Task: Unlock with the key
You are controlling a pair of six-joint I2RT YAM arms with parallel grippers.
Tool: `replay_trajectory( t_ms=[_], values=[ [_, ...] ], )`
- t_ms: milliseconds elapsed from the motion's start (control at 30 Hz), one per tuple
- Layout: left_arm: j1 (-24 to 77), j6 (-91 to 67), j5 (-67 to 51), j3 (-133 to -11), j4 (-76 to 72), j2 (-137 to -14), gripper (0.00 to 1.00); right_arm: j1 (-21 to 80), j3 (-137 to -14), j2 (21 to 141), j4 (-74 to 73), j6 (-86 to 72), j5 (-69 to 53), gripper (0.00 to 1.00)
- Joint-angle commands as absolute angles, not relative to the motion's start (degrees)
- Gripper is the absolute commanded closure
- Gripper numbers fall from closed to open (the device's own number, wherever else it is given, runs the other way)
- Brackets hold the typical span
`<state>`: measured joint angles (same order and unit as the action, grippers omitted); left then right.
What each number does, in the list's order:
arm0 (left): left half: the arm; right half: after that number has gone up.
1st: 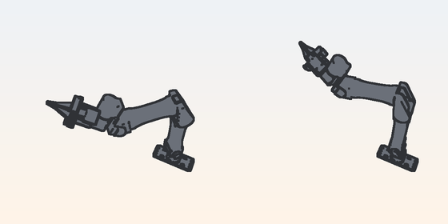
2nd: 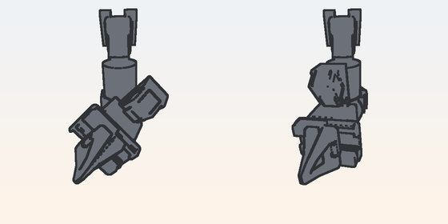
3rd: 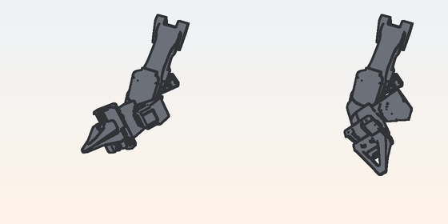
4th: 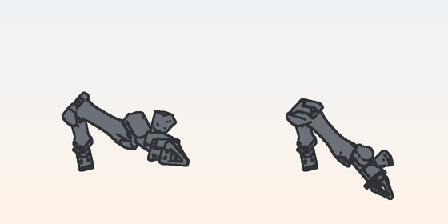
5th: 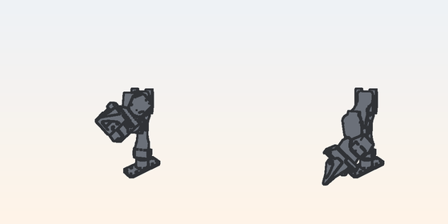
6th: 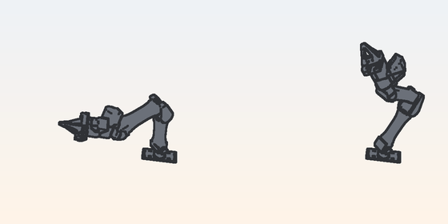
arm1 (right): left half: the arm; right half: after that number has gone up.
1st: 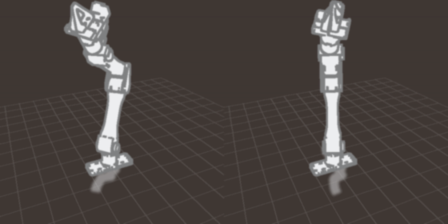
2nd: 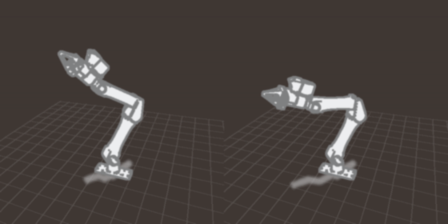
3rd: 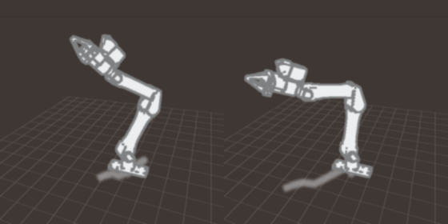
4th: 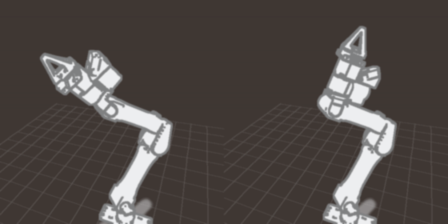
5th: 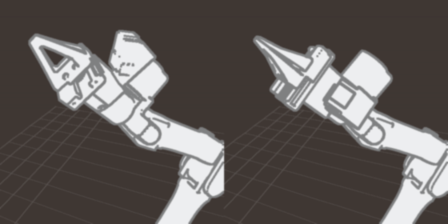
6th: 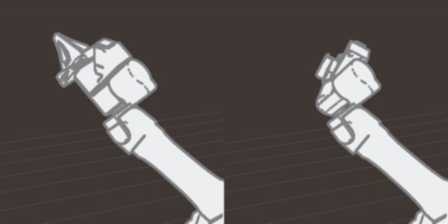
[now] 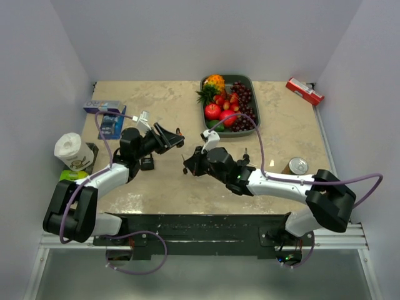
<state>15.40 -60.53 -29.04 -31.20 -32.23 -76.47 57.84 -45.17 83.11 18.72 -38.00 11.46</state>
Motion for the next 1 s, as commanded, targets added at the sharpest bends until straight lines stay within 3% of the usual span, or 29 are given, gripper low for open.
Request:
replay_trajectory(
  t_ms=[0,967],
  values=[
    [15.12,-61.87,-30.41,-31.73,-38.06,-74.71,1.00,57.92,-48.43,83.32,20.13,-39.20,14.32,1.00],
    [14.77,-63.46,-30.15,-30.15,-39.73,-73.65,1.00,56.87,-53.00,88.32,18.98,-38.41,18.37,1.00]
  ],
)
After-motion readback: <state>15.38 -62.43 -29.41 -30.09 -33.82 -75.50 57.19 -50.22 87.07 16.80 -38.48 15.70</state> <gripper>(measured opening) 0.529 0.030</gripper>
